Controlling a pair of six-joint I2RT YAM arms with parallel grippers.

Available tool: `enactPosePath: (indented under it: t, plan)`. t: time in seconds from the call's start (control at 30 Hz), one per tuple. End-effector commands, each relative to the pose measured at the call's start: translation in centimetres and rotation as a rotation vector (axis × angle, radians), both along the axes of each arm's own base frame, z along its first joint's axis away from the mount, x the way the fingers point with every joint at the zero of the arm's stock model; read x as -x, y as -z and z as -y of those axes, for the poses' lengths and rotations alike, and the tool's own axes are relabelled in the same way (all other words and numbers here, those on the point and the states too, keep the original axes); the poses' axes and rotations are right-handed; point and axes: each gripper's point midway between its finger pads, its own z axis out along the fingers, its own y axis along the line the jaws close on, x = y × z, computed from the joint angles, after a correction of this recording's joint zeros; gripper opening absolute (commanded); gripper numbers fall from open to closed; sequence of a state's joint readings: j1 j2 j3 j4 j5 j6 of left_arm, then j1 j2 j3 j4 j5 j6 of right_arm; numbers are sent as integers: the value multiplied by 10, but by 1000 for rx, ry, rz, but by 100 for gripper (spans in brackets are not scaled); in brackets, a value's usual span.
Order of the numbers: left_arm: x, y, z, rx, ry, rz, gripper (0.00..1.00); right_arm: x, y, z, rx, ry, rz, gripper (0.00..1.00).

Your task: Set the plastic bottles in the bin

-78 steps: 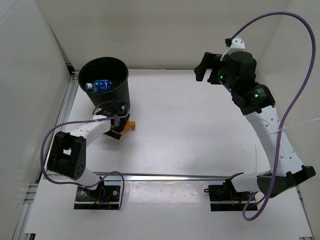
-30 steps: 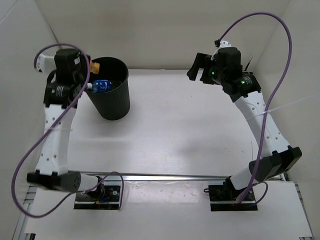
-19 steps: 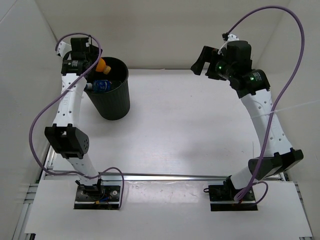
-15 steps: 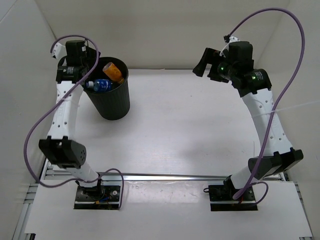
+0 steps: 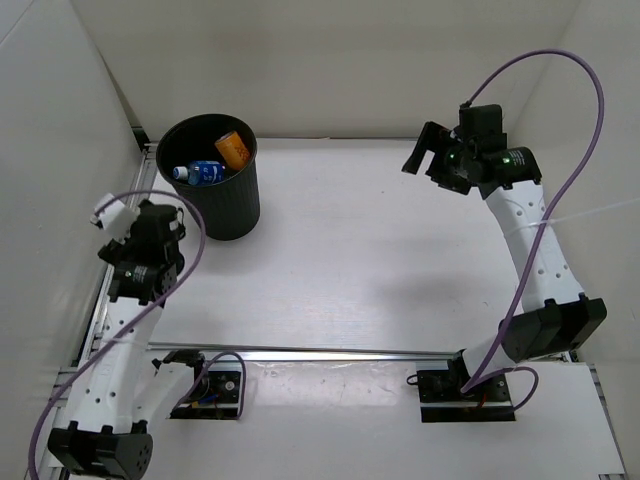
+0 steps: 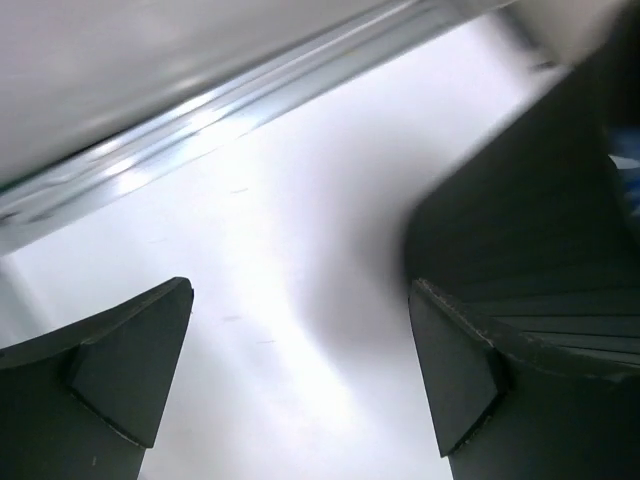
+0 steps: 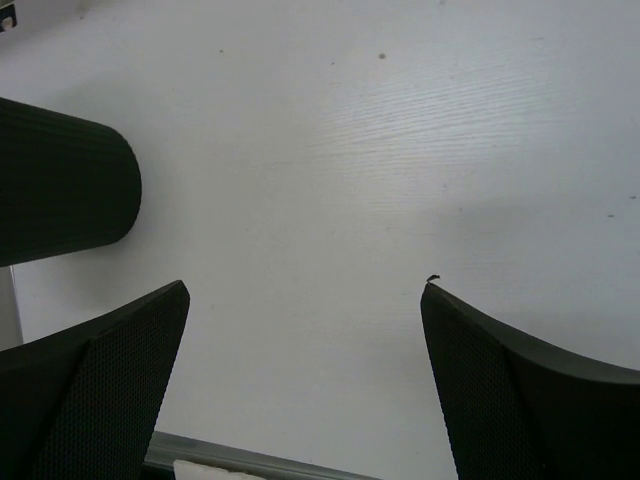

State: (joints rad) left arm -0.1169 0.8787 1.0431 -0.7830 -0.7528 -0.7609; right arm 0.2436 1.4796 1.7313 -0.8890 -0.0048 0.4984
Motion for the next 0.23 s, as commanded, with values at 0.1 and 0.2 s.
enactPosePath:
  t: [0.1, 0.2]
  plan:
    - [62, 31, -50, -202, -263, -54, 100, 3, -5, 16, 18, 80, 7, 100]
    - [67, 32, -54, -198, -309, -22, 100, 3, -9, 16, 19, 80, 4, 100]
